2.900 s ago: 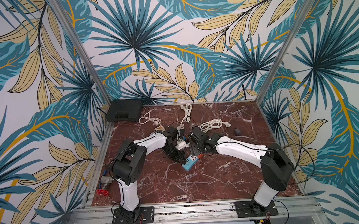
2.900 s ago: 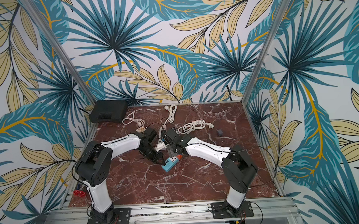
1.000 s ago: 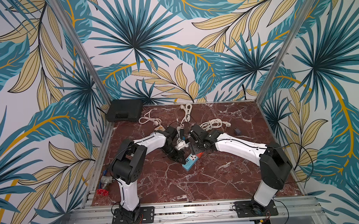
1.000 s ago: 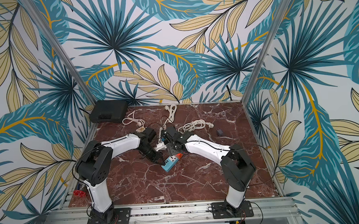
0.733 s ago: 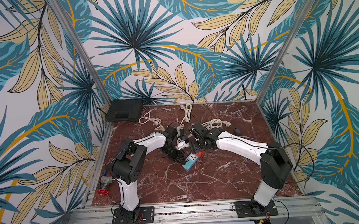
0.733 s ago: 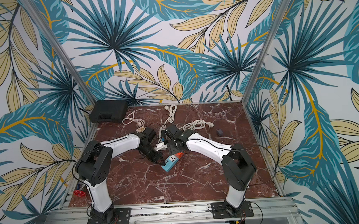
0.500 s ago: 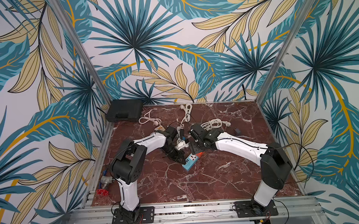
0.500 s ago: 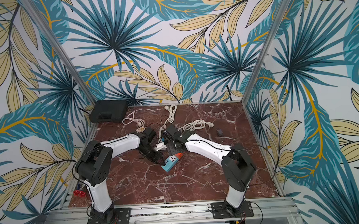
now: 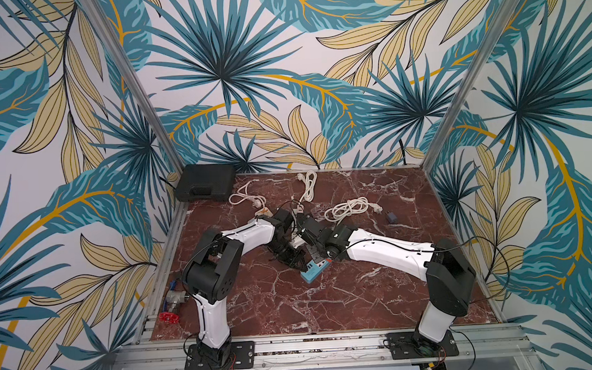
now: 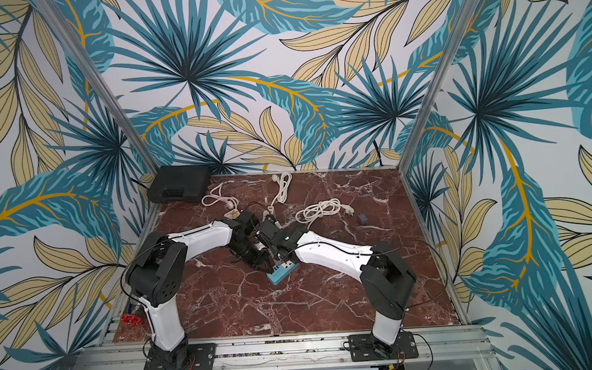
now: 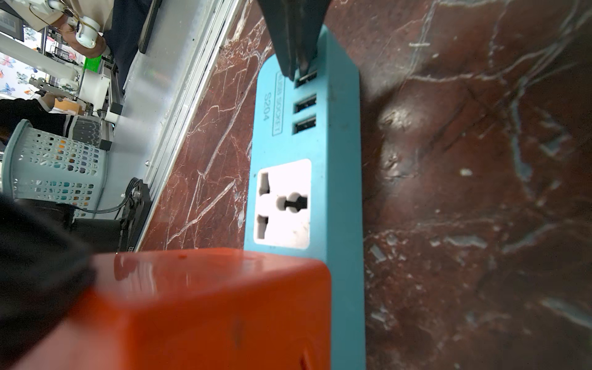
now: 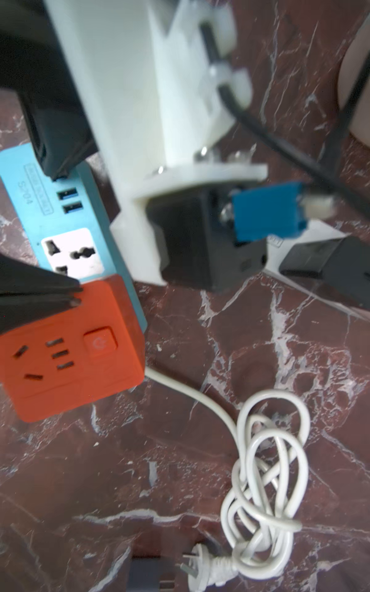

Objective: Pull the plug off the socket
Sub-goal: Remove the plug from the socket.

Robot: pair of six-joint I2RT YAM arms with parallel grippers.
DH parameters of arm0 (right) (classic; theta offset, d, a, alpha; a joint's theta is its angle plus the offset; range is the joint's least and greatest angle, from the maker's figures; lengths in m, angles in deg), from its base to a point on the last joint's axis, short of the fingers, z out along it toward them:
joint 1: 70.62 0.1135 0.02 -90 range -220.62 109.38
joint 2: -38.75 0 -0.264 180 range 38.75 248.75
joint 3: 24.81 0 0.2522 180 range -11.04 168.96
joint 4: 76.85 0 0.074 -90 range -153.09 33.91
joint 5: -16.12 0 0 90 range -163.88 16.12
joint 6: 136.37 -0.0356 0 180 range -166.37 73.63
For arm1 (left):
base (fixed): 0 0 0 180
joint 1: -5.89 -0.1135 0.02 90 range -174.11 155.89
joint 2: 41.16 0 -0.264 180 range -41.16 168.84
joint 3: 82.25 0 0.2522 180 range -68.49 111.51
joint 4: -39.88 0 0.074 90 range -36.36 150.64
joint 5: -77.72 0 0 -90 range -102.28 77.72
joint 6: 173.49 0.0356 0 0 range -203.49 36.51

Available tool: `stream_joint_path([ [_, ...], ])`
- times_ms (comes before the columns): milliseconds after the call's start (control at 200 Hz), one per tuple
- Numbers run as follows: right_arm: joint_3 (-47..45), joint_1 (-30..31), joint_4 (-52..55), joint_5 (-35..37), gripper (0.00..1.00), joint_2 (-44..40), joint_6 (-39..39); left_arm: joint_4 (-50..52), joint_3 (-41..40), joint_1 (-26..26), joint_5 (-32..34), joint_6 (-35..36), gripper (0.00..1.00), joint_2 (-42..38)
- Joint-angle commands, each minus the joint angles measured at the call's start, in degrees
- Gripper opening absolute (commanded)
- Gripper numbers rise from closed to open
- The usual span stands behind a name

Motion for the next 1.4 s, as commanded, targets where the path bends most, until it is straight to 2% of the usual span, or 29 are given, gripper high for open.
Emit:
stream_joint_path([
  [0, -1.33, -0.02, -0.46, 0.02, 0.00, 1.06, -0.10, -1.53, -0.96, -0.24, 9.83, 0.90, 0.00, 3.75],
  [140, -1.59, -0.78, -0.85, -2.59, 0.00, -1.40, 1.06, -1.53, -0.96, -0.24, 9.75, 0.83, 0.00, 3.74],
  [240, -2.58, -2.82, -0.89, -8.12, 0.26, -4.15, 3.05, -1.51, -0.96, -0.24, 9.73, 0.89, 0.00, 3.71],
  [336, -4.40, -4.90, -0.68, -13.08, 0.40, -7.02, 5.05, -1.53, -0.96, -0.24, 9.68, 0.89, 0.00, 3.71],
  [356, -4.80, -6.92, -0.61, -14.14, 0.43, -7.54, 5.44, -1.53, -0.97, -0.24, 9.69, 0.86, 0.00, 3.75],
  [486, -5.63, -10.31, 1.75, -16.89, 0.55, -9.51, 8.41, -1.53, -0.96, -0.17, 9.67, 0.94, 0.00, 3.77],
  [651, -2.93, -12.13, 6.29, -18.30, 0.67, -6.96, 13.07, -1.53, -0.96, -0.23, 9.58, 0.88, 0.00, 3.82],
  [821, 0.53, -12.69, 9.01, -17.82, 0.73, -2.92, 16.93, -1.48, -0.96, -0.27, 9.66, 0.82, 0.00, 3.69],
  [1092, 2.22, -12.98, 8.75, -17.35, 0.82, -1.78, 21.55, -1.53, -0.96, -0.29, 9.61, 0.85, 0.00, 3.78],
  [1392, 1.93, -12.92, 8.07, -20.83, 0.83, 0.89, 23.33, -1.53, -0.88, -0.32, 9.65, 0.89, 0.00, 3.76],
])
